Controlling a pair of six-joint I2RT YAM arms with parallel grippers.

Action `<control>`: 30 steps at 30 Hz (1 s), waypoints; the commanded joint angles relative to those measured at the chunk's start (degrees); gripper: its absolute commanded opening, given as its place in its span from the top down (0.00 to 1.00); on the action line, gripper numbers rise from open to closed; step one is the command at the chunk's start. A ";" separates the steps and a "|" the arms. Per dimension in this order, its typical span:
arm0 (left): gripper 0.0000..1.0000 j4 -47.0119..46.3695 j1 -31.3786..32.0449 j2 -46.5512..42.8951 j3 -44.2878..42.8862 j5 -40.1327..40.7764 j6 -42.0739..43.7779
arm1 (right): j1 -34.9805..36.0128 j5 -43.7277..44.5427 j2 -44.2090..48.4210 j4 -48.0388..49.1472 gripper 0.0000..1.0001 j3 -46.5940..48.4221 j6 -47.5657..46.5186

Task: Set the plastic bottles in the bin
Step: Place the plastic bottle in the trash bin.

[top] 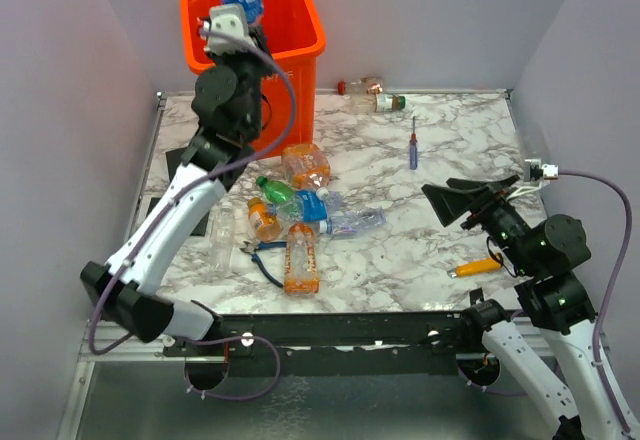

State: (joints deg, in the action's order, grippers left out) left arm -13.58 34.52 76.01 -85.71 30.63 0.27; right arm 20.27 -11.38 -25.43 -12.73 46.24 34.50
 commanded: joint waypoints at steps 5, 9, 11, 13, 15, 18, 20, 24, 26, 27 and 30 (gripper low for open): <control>1.00 6.66 -14.26 18.06 -19.69 -2.00 -3.88 | 0.21 -2.25 1.56 -3.08 0.02 -0.67 0.14; 1.00 7.23 -15.53 22.89 -23.68 -3.02 -3.68 | 0.21 -1.20 2.00 -4.93 0.02 1.10 -1.68; 1.00 7.58 -15.79 24.52 -24.36 -3.29 -3.70 | 0.16 -0.47 2.47 -4.90 0.01 0.82 -2.06; 0.80 7.30 -15.80 24.79 -23.92 -2.86 -3.70 | 0.20 -0.15 2.96 -4.47 0.01 0.09 -1.93; 0.44 7.49 -15.76 24.89 -23.72 -2.73 -3.47 | 0.21 -0.22 3.24 -4.16 0.01 -0.38 -1.52; 0.18 7.42 -15.78 24.45 -24.02 -2.03 -3.30 | 0.21 -0.03 3.16 -4.06 0.01 -0.48 -1.30; 0.04 7.35 -15.59 23.06 -23.70 -1.98 -4.26 | 0.18 0.03 2.76 -3.72 0.01 -0.39 -1.01; 0.01 1.64 -12.20 17.73 -18.10 0.10 -1.60 | 0.21 -1.30 0.67 -1.87 0.01 0.22 0.34; 0.01 0.15 -10.02 14.77 -15.64 1.02 -1.08 | 0.18 -2.24 -0.43 -0.89 0.01 0.12 0.71; 0.01 -0.32 -8.86 13.16 -14.29 1.22 -1.30 | 0.20 -2.59 -0.98 -0.41 0.01 -0.17 0.99; 0.01 -1.69 -3.85 7.52 -8.22 1.04 -2.18 | 0.20 -3.10 -2.76 0.43 0.01 -1.54 1.67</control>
State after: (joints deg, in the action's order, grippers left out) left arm -9.89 24.80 92.40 -99.68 30.24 -2.24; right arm 20.27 -12.62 -26.15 -14.57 45.69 34.98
